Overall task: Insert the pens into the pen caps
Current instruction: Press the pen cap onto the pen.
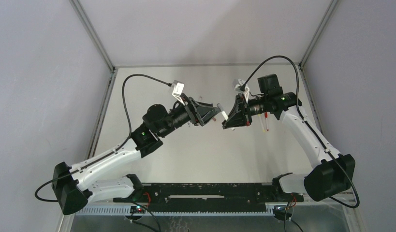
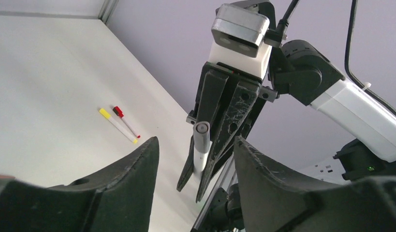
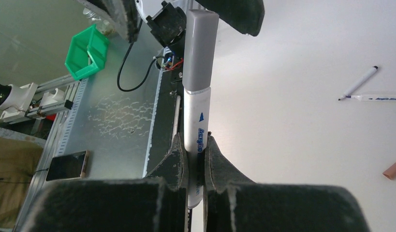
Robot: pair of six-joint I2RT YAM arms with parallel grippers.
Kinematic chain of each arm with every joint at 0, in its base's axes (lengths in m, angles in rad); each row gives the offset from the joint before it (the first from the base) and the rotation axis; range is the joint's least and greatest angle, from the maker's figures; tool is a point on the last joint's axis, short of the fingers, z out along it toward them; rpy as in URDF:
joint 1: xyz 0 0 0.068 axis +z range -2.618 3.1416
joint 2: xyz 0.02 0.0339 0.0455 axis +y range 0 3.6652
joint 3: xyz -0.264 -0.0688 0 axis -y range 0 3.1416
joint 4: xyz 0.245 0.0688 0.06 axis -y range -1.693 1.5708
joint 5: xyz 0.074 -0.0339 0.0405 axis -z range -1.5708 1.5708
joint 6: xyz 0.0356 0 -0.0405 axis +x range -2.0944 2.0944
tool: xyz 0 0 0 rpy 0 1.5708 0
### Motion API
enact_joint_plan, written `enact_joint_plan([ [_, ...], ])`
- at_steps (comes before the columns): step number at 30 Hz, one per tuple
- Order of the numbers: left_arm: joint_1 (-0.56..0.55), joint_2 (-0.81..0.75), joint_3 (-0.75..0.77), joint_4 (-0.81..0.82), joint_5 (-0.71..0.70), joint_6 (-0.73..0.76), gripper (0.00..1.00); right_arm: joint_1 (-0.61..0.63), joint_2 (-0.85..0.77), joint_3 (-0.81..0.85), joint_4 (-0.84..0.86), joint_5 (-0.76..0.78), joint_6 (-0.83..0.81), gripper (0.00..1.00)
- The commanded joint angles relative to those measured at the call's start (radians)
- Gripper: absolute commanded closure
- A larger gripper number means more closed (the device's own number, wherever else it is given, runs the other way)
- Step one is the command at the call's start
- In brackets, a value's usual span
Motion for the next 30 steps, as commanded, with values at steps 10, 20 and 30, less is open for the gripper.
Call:
enact_joint_plan([
  [10,0.005,0.067,0.093,0.082,-0.015,-0.020,0.51,0.014,-0.011,-0.007,0.014,-0.025,-0.015,1.00],
  [20,0.004,0.081,0.102,0.097,-0.004,-0.028,0.59,0.015,-0.003,-0.007,0.014,-0.016,-0.017,1.00],
  [30,0.004,0.110,0.119,0.078,0.037,-0.050,0.77,0.016,-0.004,-0.007,0.014,-0.010,-0.017,1.00],
])
